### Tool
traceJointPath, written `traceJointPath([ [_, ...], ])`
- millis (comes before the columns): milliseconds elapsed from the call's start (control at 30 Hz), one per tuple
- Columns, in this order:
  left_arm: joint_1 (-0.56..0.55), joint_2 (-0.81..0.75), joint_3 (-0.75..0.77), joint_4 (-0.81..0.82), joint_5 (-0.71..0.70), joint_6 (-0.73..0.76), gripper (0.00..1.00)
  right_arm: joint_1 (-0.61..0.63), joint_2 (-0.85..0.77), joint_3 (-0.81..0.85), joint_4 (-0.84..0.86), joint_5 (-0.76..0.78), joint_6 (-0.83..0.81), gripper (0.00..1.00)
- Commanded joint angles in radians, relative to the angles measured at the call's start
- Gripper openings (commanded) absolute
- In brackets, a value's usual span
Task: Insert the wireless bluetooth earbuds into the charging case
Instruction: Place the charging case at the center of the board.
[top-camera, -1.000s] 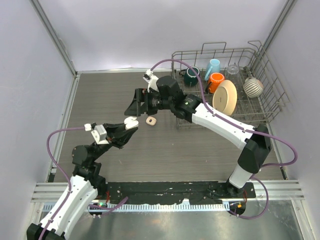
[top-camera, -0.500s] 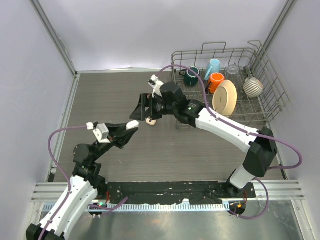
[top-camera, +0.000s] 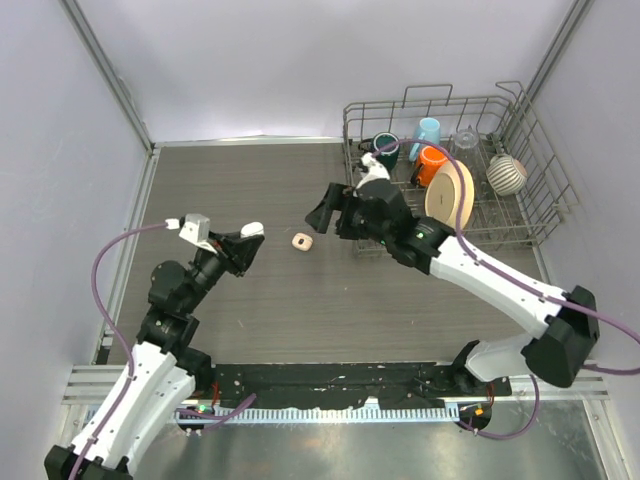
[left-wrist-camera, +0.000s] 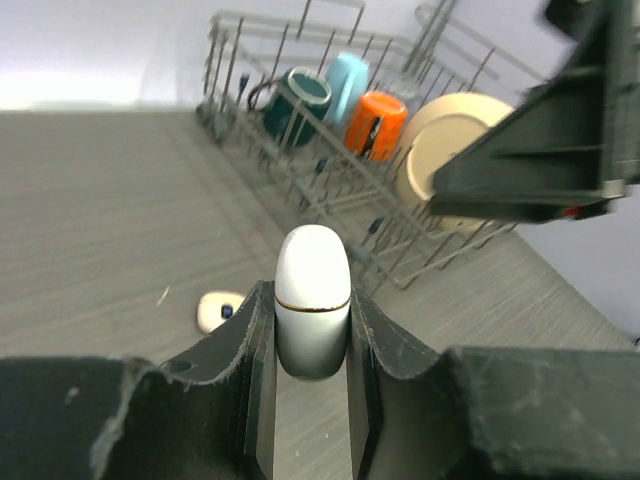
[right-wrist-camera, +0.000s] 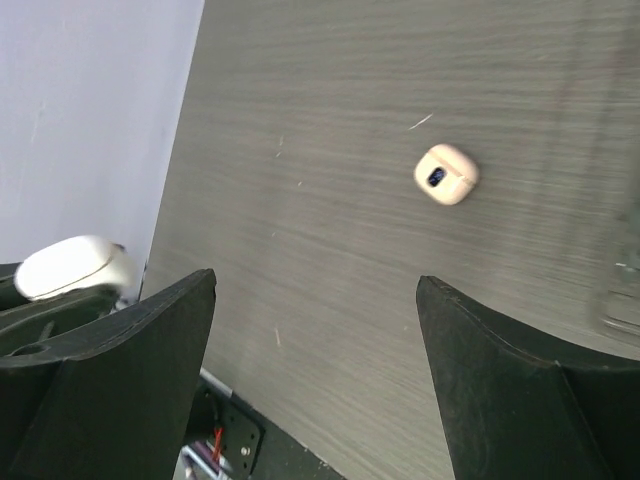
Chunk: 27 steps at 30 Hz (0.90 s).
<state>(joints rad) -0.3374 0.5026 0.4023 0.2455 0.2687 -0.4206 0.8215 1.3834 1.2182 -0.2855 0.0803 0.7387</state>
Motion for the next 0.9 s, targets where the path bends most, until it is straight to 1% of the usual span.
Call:
traceJointPath([
  [0, 0.006, 0.128, 0.069, -0.172, -0.065, -0.127, 0.00, -0.012, -0.133, -0.057, 0.083, 0.134, 0.019, 0.87],
  [133, 0.005, 0.281, 0.085, -0.180, -0.020, -0.237, 0.00, -0.013, -0.179, -0.112, 0.124, 0.145, 0.025, 0.86],
  [200, 0.005, 0.377, 0.095, -0.158, 0.045, -0.254, 0.00, -0.013, -0.190, -0.123, 0.126, 0.148, 0.037, 0.87],
  [267, 0.006, 0.439, 0.104, -0.127, 0.095, -0.277, 0.00, -0.013, -0.190, -0.126, 0.128, 0.145, 0.044, 0.87],
  [300, 0.006, 0.497, 0.105, -0.121, 0.105, -0.288, 0.00, -0.015, -0.188, -0.128, 0.126, 0.142, 0.044, 0.87],
  [433, 0.005, 0.605, 0.124, -0.112, 0.147, -0.308, 0.00, -0.015, -0.188, -0.125, 0.126, 0.133, 0.045, 0.86],
  [567, 0.005, 0.707, 0.121, -0.075, 0.165, -0.384, 0.06, -0.016, -0.188, -0.125, 0.128, 0.133, 0.041, 0.86],
  [600, 0.006, 0.729, 0.121, -0.063, 0.179, -0.397, 0.06, -0.016, -0.187, -0.128, 0.124, 0.134, 0.041, 0.86],
  [633, 0.005, 0.757, 0.118, -0.014, 0.222, -0.411, 0.07, -0.016, -0.185, -0.126, 0.126, 0.131, 0.039, 0.86],
  [667, 0.006, 0.799, 0.107, 0.015, 0.236, -0.428, 0.07, -0.016, -0.179, -0.125, 0.126, 0.128, 0.041, 0.86],
  [733, 0.006, 0.839, 0.095, 0.096, 0.260, -0.481, 0.07, -0.016, -0.173, -0.120, 0.126, 0.116, 0.042, 0.86],
  [800, 0.005, 0.886, 0.076, 0.150, 0.267, -0.530, 0.09, -0.016, -0.172, -0.118, 0.126, 0.107, 0.045, 0.86],
  [867, 0.006, 0.930, 0.076, 0.195, 0.279, -0.546, 0.12, -0.018, -0.173, -0.121, 0.126, 0.105, 0.048, 0.86],
])
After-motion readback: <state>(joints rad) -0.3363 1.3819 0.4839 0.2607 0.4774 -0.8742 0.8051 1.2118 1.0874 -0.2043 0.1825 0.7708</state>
